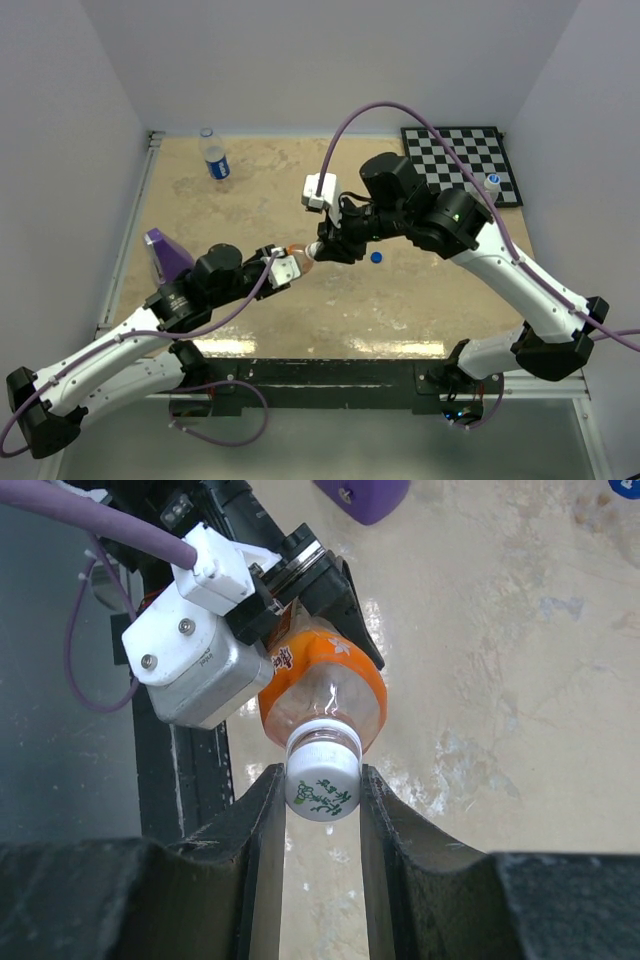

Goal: Screw on the bottle caps
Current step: Screw the bottle cap onto the plastic bottle.

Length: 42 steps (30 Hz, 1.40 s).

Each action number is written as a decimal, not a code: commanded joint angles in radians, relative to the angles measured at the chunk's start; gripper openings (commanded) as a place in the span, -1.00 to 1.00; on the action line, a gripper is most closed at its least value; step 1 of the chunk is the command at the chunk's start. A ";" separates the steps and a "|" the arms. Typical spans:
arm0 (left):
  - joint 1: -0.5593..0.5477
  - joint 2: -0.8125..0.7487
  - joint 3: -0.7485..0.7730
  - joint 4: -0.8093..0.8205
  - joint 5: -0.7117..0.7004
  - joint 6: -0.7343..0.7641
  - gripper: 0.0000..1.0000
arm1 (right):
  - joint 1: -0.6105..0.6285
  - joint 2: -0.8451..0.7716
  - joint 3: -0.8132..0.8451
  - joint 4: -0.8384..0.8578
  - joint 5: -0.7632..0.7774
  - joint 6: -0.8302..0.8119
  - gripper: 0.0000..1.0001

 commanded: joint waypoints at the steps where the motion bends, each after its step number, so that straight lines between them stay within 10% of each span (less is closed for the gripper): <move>1: -0.004 -0.066 0.036 0.217 -0.005 -0.038 -0.15 | -0.001 0.029 -0.002 0.032 0.017 0.078 -1.00; 42: -0.004 0.000 0.022 0.157 -0.066 -0.044 -0.19 | -0.027 -0.011 0.160 -0.024 0.032 0.050 -1.00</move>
